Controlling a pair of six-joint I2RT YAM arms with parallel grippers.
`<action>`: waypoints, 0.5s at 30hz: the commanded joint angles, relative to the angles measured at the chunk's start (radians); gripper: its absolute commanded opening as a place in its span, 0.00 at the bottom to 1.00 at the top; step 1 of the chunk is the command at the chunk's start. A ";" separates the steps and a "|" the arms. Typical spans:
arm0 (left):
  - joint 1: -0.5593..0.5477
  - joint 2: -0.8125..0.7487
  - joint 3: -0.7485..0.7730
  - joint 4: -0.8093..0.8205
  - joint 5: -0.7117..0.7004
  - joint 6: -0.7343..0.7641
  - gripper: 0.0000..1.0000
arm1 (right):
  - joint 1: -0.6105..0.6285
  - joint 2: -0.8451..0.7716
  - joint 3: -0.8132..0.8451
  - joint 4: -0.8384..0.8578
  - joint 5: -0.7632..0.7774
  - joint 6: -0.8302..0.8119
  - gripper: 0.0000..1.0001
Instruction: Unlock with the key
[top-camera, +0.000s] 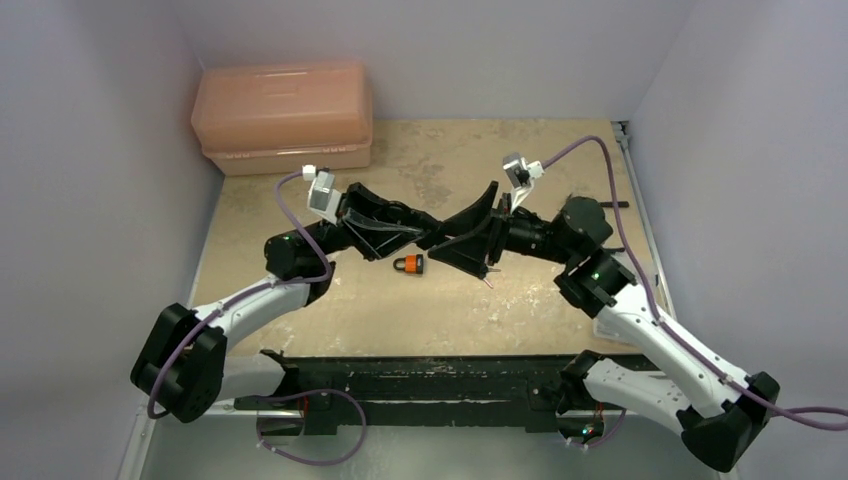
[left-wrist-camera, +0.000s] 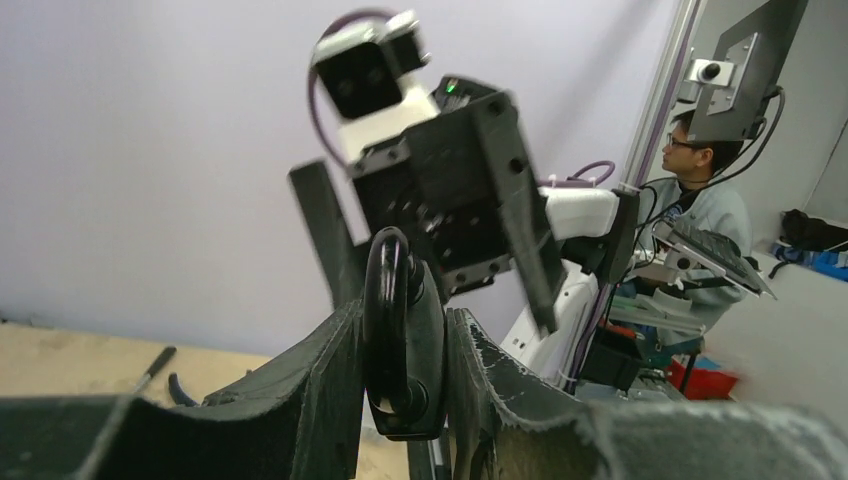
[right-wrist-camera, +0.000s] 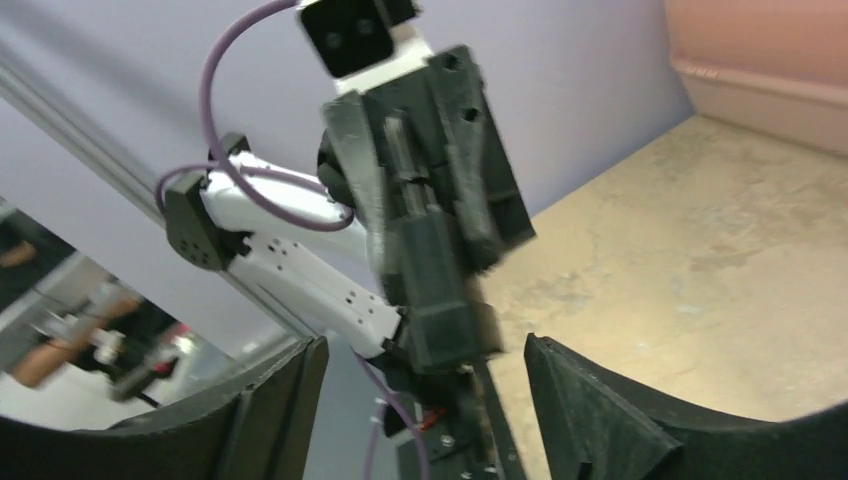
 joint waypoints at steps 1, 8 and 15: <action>-0.005 0.012 0.000 0.281 -0.009 -0.012 0.00 | 0.007 -0.065 0.093 -0.174 -0.008 -0.286 0.84; -0.005 0.063 -0.004 0.281 0.017 -0.047 0.00 | 0.008 -0.004 0.203 -0.364 0.034 -0.485 0.87; -0.007 0.070 -0.007 0.282 0.042 -0.054 0.00 | 0.007 0.057 0.252 -0.456 0.068 -0.564 0.87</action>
